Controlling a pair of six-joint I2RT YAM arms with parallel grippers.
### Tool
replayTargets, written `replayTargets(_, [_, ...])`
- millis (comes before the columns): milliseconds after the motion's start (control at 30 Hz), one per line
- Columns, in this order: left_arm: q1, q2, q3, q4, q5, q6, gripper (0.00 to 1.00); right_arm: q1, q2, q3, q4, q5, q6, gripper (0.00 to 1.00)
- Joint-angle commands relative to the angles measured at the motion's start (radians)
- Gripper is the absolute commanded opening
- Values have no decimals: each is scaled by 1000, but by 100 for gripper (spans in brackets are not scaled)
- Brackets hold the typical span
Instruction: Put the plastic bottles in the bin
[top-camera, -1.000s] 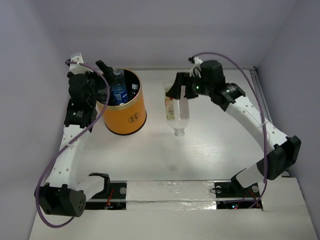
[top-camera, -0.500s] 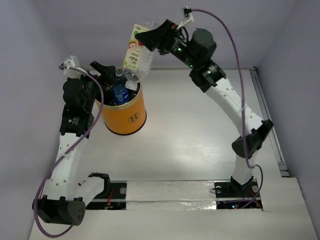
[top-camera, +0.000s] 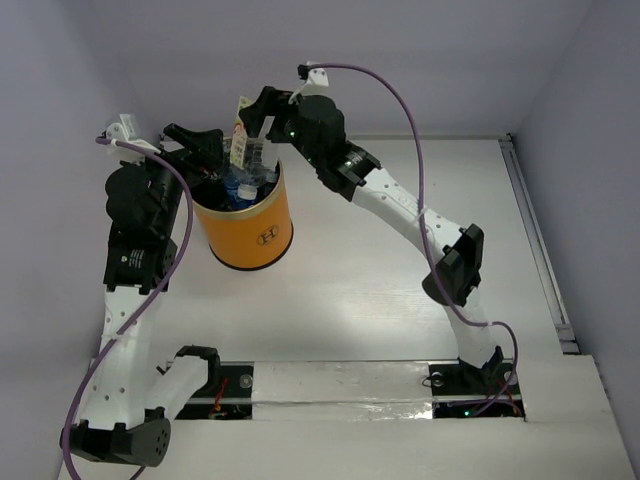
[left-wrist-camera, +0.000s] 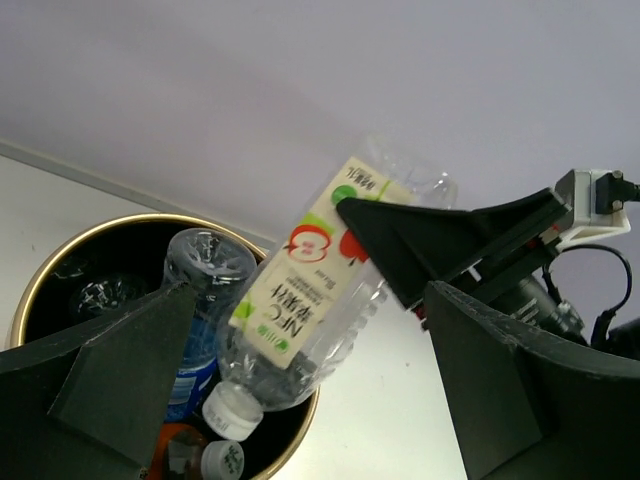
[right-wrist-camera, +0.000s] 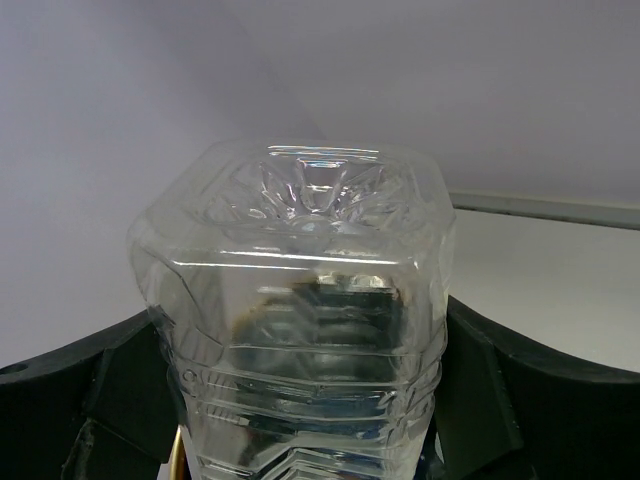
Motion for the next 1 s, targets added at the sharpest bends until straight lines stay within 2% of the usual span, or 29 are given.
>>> replayTargets(0, [3, -4, 38, 15, -2, 4, 99, 89, -7, -13, 25, 142, -139, 75])
replayTargets(167, [3, 5, 53, 7, -10, 20, 99, 140, 1, -18, -39, 203, -190, 77])
replayTargets(433, [3, 62, 145, -73, -57, 63, 99, 152, 12, -67, -181, 249, -156, 89])
replayTargets(533, [3, 65, 159, -83, -68, 66, 99, 152, -25, -122, -144, 289, -178, 91])
replayTargets(600, [3, 53, 154, -80, -60, 67, 99, 152, -51, -138, -124, 280, -202, 99])
replayTargets(733, [3, 30, 133, -82, -63, 60, 99, 152, -42, -87, -217, 202, -193, 100])
replayTargets(833, [3, 13, 131, -85, -60, 52, 99, 152, -85, -70, -206, 177, -190, 100])
replayTargets(967, [3, 0, 151, -105, -51, 38, 99, 152, -140, 35, -234, 164, -210, 100])
